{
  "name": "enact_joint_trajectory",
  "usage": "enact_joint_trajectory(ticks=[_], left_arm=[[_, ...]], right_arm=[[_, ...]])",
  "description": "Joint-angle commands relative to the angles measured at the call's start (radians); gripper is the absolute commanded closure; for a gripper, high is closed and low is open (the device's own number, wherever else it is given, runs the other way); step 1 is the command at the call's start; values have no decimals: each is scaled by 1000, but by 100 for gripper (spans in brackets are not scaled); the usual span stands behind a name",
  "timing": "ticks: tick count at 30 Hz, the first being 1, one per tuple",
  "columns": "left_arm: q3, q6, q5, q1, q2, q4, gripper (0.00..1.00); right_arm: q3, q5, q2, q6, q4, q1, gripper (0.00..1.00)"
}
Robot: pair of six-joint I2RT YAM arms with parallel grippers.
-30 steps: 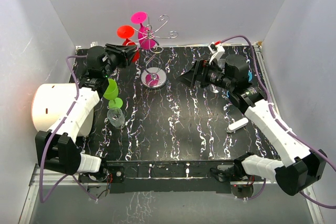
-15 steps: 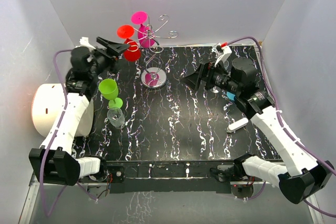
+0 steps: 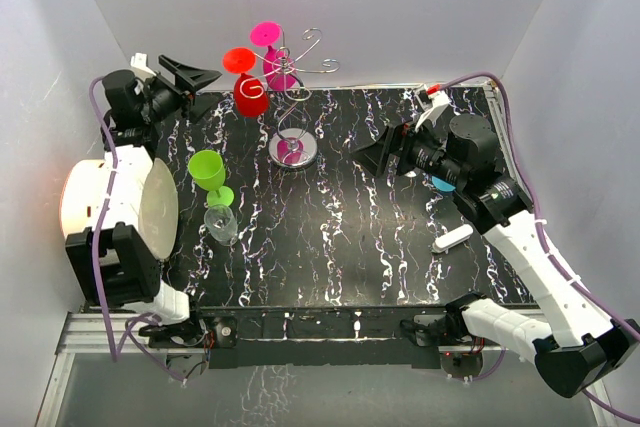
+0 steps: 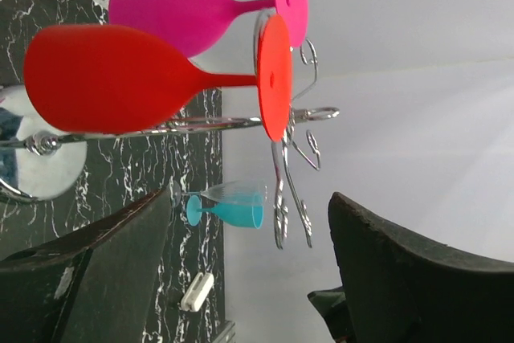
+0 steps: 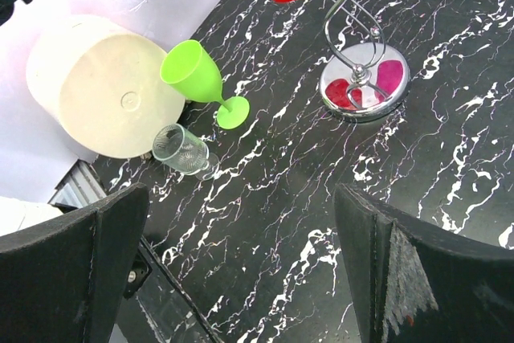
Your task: Take the wine glass off the wine glass rack
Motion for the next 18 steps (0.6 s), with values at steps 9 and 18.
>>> enact_joint_trajectory(ticks=[9,18], left_arm=[[142,-112,-21,-20,142,206,29],[151,-129,-109,-58,179,194,31]], right_arm=[[-6,-21,-21,-5,82,5,2],[-24,-42,-10,3,125,5,2]])
